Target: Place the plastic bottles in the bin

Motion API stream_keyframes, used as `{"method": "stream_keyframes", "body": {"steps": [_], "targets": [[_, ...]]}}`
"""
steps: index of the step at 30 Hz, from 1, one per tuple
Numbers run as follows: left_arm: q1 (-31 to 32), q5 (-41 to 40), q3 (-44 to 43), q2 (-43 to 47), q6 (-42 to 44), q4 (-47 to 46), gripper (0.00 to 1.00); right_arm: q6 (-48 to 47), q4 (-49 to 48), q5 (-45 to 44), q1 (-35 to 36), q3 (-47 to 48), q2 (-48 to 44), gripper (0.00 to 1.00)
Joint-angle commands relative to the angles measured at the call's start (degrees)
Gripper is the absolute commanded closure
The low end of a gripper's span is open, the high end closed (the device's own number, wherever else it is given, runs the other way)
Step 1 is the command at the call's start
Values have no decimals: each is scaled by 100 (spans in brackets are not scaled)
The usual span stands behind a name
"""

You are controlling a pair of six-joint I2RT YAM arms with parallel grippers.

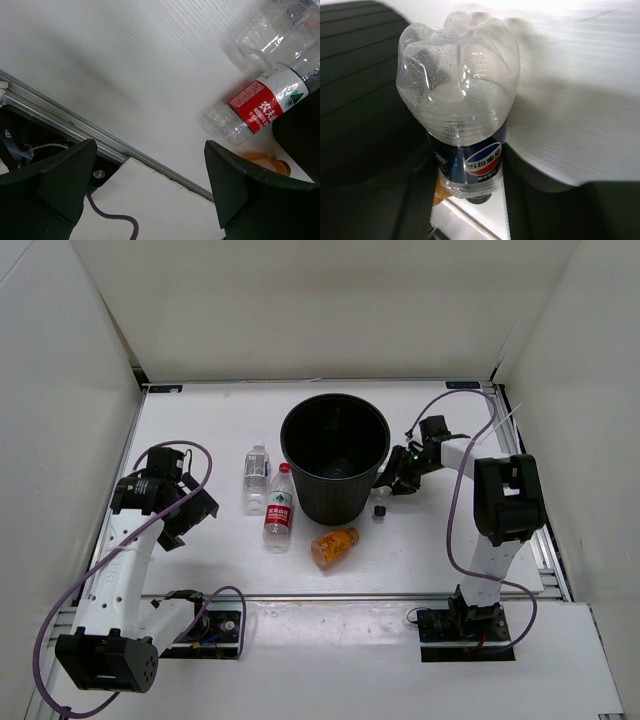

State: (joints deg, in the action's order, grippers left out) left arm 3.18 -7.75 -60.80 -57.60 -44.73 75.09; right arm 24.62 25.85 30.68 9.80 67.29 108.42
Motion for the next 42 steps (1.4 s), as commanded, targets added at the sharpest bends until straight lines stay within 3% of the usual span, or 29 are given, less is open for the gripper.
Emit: {"method": "stream_keyframes", "body": {"steps": [1, 6, 9, 14, 18, 23, 25, 27, 29, 33, 39, 42], "targets": [[25, -122, 41, 109, -228, 67, 0, 25, 166, -631, -311, -196, -320, 57], [25, -69, 279, 293, -343, -205, 0, 464, 982, -1036, -944, -559, -2059, 72], [25, -69, 226, 373, -396, -398, 0, 842, 1756, -1098, -1156, -16, -2886, 78], [25, -122, 472, 750, -519, -1144, 0, 1334, 1915, -1169, -656, 1232, -3625, 79], [25, -183, 717, 830, -458, -1760, 0, 1572, 1425, -915, -78, 2085, -3627, 78], [77, 362, 569, 339, 201, -2419, 5, 1265, 1362, -1414, 1347, 3087, -2969, 68], [77, 423, 385, -160, 403, -2420, 5, 1133, 1484, -1486, 1848, 3527, -2539, 58], [138, 310, 104, -461, 465, -2420, 5, 1062, 1685, -1416, 2130, 3799, -2230, 39], [410, 20, -11, -724, 465, -2551, 5, 1062, 2307, -1659, 2314, 4185, -1896, 0], [824, -331, -283, -1366, 395, -2780, 3, 1194, 2347, -2311, 2491, 3935, -2342, 0], [1317, -1096, -1029, -2597, 702, -3184, 2, 1115, 2337, -2101, 2491, 3871, -2967, 0], [1317, -1028, -1240, -3053, 921, -3596, 2, 993, 2512, -1987, 2491, 3617, -3396, 0]]}}
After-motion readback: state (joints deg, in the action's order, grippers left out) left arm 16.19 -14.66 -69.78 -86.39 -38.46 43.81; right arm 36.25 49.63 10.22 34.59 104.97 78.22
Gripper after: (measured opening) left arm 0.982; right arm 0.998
